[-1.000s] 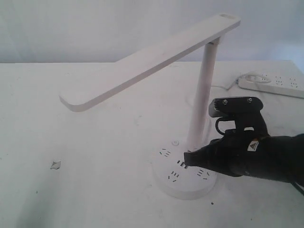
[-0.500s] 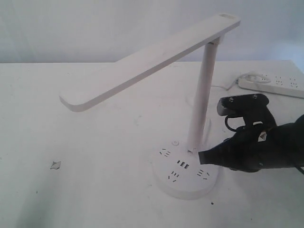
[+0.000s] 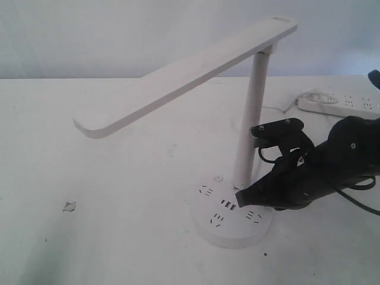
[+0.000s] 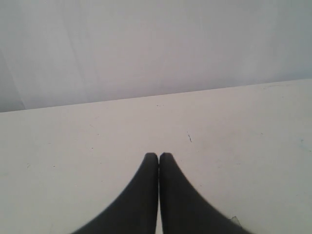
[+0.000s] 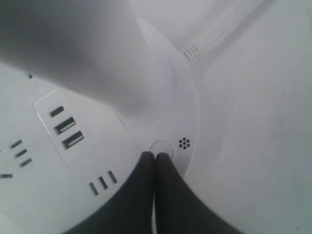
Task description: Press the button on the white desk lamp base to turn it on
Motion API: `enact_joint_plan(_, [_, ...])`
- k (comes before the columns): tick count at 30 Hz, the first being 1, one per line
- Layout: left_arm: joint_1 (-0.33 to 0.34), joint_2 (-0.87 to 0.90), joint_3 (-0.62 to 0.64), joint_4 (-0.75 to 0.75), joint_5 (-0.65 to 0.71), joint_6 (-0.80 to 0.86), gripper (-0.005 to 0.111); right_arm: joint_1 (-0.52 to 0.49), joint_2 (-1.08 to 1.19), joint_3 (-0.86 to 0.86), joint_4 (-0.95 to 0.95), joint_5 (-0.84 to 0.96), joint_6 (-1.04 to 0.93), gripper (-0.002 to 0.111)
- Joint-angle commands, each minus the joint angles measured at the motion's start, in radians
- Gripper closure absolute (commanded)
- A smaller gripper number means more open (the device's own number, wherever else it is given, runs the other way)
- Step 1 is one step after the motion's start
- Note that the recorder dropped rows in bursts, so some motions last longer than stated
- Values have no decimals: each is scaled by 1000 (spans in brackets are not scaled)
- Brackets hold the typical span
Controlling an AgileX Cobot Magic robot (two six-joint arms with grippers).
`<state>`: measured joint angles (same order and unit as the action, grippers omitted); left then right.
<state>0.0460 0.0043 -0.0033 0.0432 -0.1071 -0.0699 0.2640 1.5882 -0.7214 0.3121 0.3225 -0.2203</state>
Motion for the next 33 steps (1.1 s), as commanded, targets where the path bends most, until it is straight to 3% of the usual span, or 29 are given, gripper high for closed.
enact_joint_plan(1, [2,-4,3,-4,3,-1,107,-6,19,-26,-5,-7,-21,108])
enact_joint_plan(33, [2,-4,3,-4,3,-1,107,-6,21,-22,43,-114,-56,108])
